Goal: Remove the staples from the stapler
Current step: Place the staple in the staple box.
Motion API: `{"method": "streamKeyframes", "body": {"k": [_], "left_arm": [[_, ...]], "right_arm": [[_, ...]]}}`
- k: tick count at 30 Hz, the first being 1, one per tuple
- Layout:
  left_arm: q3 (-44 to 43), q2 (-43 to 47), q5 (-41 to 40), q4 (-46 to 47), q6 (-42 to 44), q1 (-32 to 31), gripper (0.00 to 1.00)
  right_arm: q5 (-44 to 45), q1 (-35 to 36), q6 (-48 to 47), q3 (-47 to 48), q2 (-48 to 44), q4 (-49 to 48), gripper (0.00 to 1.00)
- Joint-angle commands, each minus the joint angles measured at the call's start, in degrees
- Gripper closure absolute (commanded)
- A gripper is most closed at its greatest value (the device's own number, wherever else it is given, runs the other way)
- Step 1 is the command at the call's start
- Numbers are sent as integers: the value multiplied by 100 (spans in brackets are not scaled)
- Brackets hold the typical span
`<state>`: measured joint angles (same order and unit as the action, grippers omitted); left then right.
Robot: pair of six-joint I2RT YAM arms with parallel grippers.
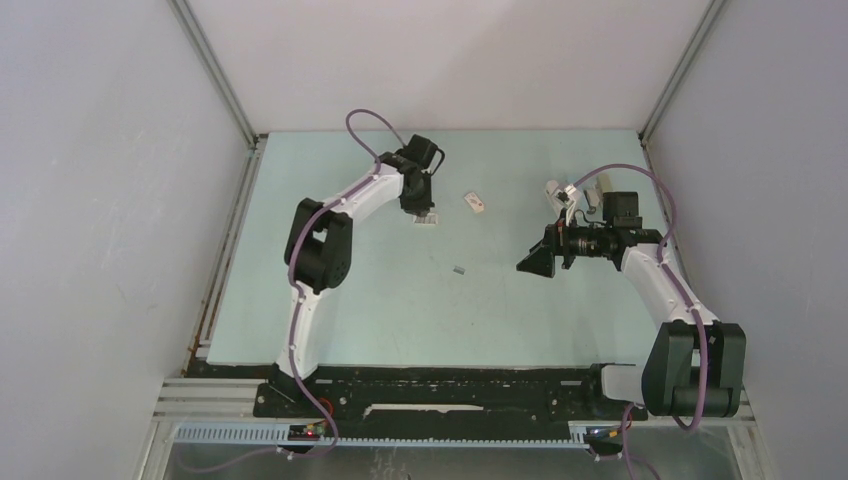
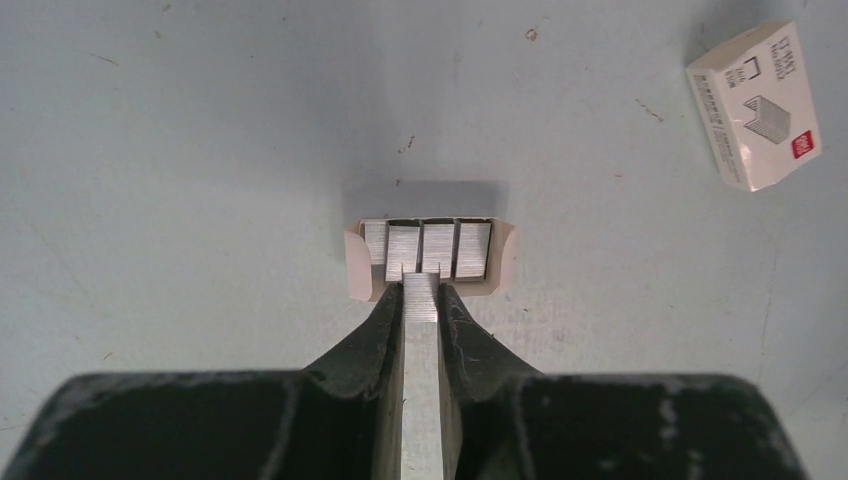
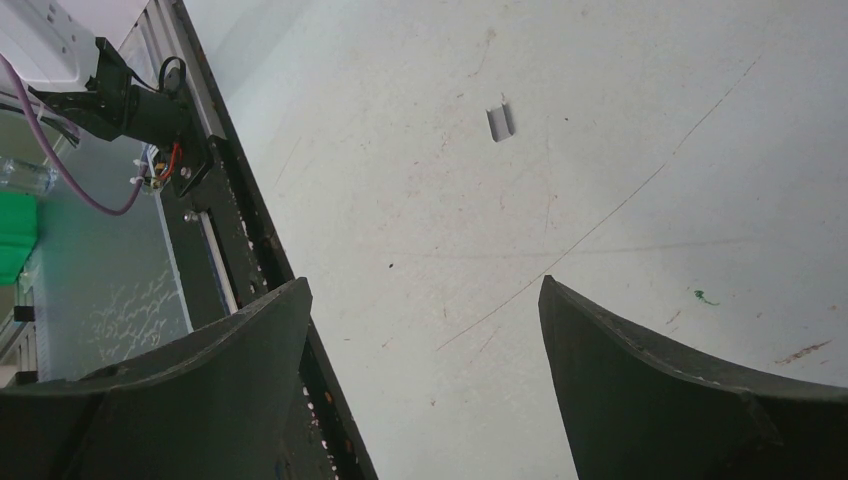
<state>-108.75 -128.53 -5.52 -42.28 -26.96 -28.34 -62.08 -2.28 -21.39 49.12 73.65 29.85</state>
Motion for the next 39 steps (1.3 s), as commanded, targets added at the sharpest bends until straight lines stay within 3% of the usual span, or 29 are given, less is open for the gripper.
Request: {"method": "streamKeyframes", "body": {"k": [1,30,39], "left_arm": [[-319,-112,-50,-73,1,30,92],[-717,-462,-183,-306,77,30,89],[-709,-495,-184,-324,86,30,83]], "right_arm": [[-70,-49,-68,169,29,-8,6],[-89,-53,-78,168,69,-12,6],[-85,-53,-78,185,67,4,6]]}}
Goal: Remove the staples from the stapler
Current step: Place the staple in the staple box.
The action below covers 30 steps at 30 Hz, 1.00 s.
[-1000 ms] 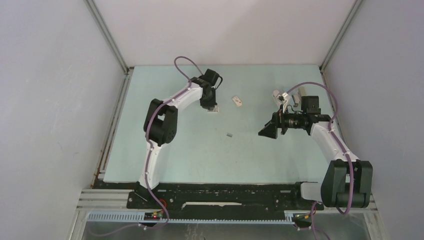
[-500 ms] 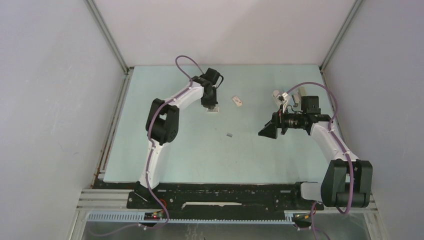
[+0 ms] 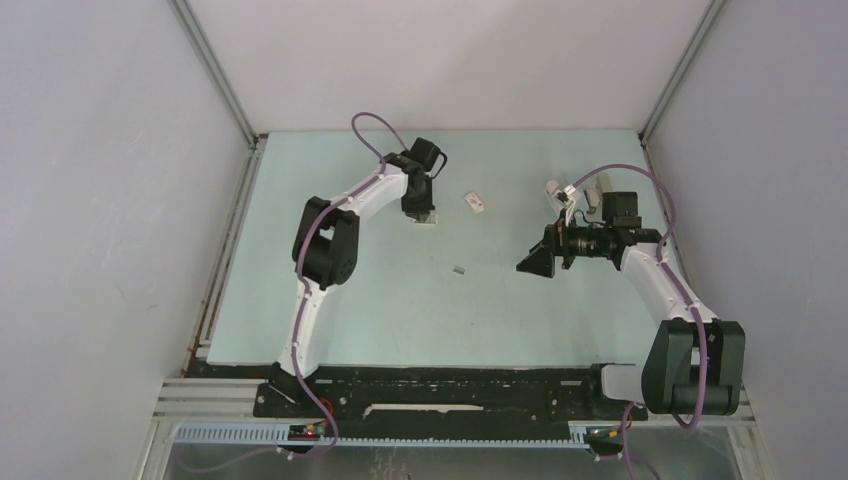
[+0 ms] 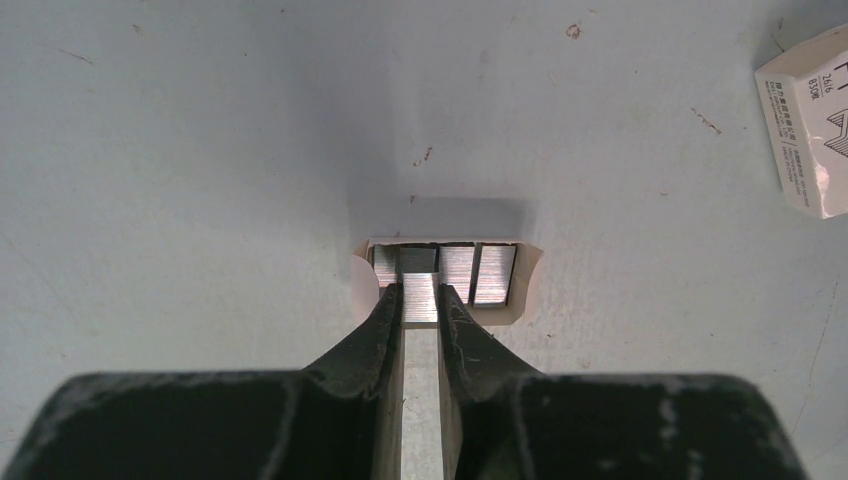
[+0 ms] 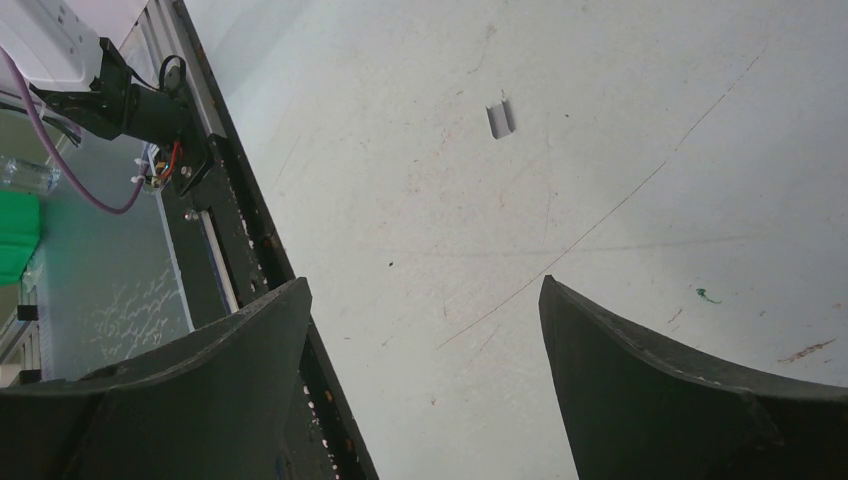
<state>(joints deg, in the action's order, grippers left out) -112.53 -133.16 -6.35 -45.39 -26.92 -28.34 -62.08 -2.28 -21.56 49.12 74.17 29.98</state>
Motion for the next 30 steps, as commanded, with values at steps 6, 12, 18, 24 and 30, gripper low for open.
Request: {"method": "streamKeyframes", "body": {"k": [6,12,18,24,30], "left_arm": [[-335,-8,-110,-7,89,35,76],[-348,26,-112,-6,71,31,74],[-349,115,-103,-5,54,30,73],[-327,390,-37,32,12,23,72],[-170,889,78,164,-6,-3,73]], "right_arm": [[-98,-53,-61,185,10,-12,6],[-110,-53,-66,183,5,-14,6],[-112,-53,-67,190,-8,3,6],[-127,-55,-60,185,-17,-5,6],[-136,-53,-79,181,-64,7,6]]}}
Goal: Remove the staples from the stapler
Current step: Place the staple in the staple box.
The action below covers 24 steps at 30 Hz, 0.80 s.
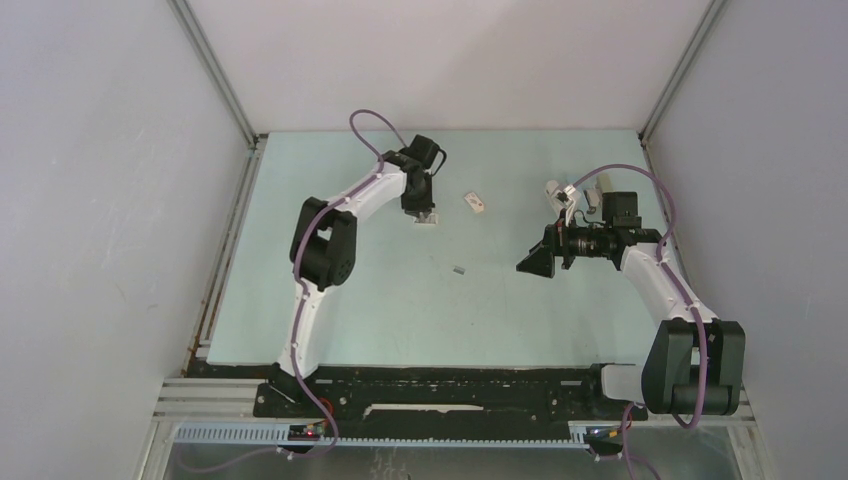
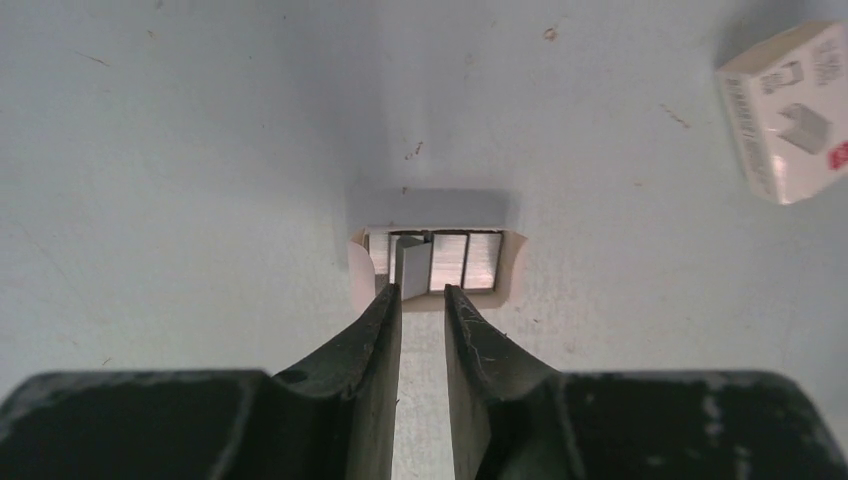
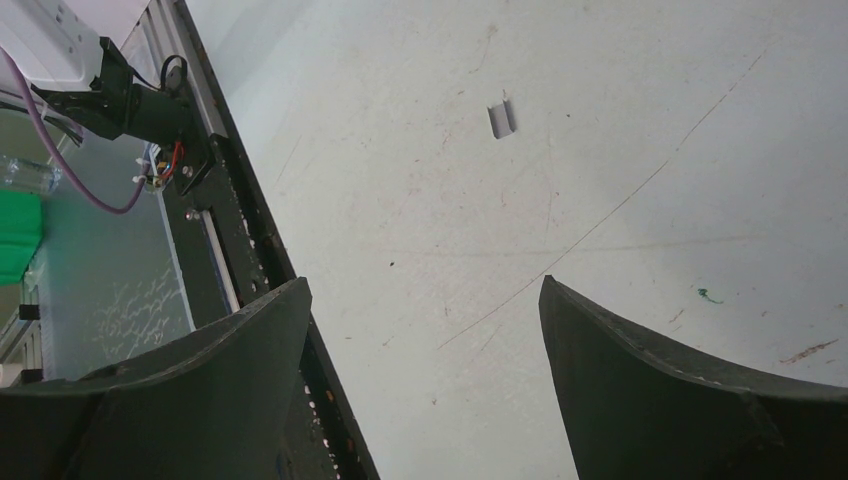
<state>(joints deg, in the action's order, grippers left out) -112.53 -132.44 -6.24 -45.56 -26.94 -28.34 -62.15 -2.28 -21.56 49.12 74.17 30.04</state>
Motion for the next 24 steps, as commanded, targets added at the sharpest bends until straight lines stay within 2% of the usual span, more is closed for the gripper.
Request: {"method": "streamKeyframes", "body": {"k": [1,6,10,13,18,24], "left_arm": [[-55,929,109,251,-19,-6,73],[1009,1899,272,996,-49,-5,72],[2196,2894,239,1607,-15,-5,72],[3175,3794,96,2093,41,-5,67],[4809,5350,-466,2741,109,4,48],[5989,6749,-1015,2965,87,47,14]], "right_arm": [[-132,-53,-81,185,-71,8,6],[-119,-53,-144,186,-159,42,6],[-139,-29,-146,193,-232,40,6],[-89,70,-229,239,-292,97,7],[217,496,-562,391,-279,342,7],[827,1380,-1117,847,13,799,7]]}}
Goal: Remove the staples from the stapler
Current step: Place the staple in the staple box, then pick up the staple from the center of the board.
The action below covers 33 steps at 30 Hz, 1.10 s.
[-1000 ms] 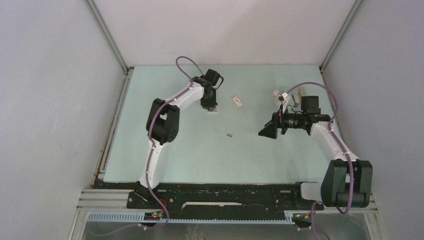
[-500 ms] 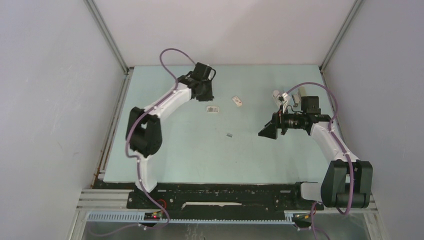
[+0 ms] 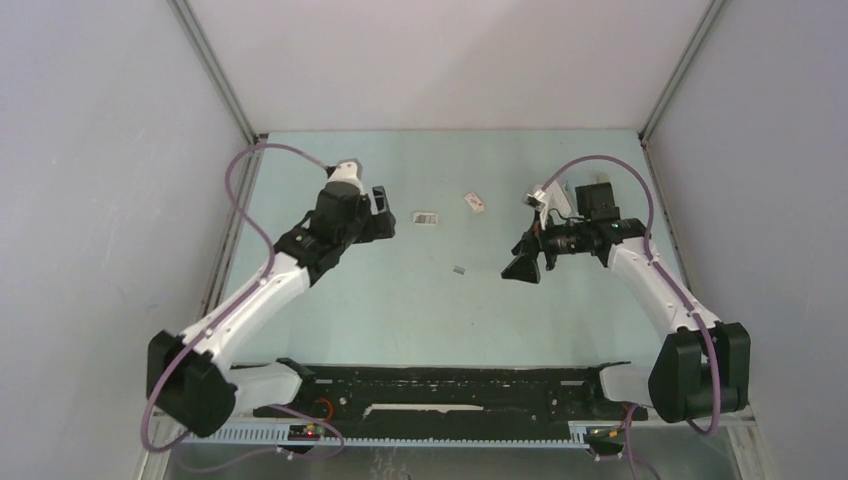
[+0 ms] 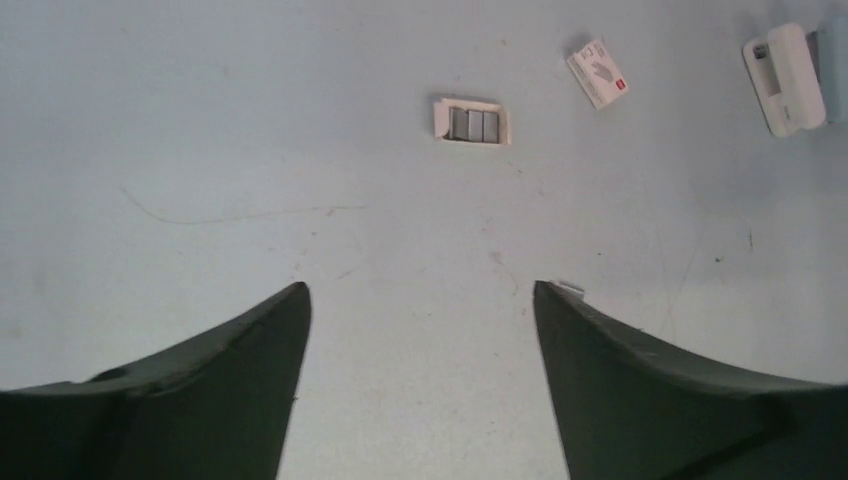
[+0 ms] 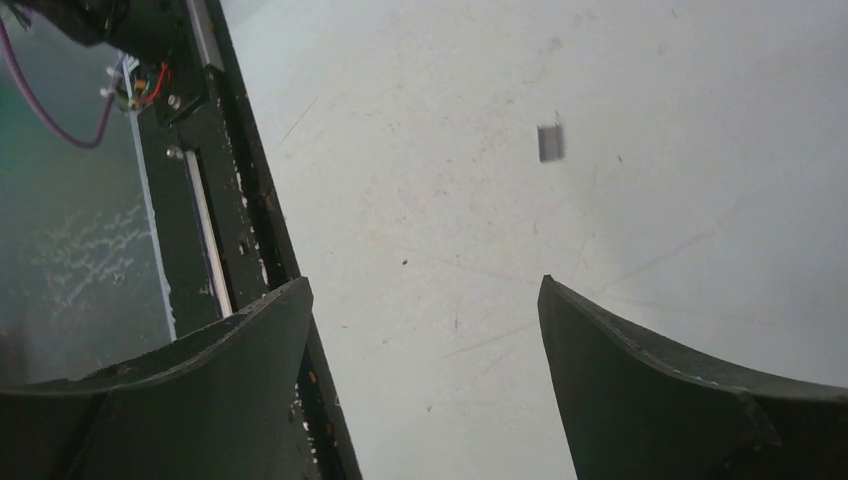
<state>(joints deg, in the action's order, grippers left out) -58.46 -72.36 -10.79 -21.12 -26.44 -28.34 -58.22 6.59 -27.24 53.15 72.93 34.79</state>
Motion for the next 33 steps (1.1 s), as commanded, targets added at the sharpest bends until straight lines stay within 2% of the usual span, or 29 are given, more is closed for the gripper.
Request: {"method": "streamKeyframes", "body": {"k": [1,3,13,25,33], "left_arm": [[734,914,-613,573,2,55,8],[1062,1190,-670,699,-120,93,1],[2539,2296,-436,1429,-907,373,0],[2752,2404,-479,1602,-1055,412,0],[2856,2345,-444,1750,-1153,429,0]], "right_arm": [[540,650,-628,528,221,380,8],[738,938,-696,681,460,449,8],[1849,1817,-502,1427,1550,513,13],[2848,2516,-406,1545,2064,467,13],[3158,2681,-494,1921,2430,718,13]]}}
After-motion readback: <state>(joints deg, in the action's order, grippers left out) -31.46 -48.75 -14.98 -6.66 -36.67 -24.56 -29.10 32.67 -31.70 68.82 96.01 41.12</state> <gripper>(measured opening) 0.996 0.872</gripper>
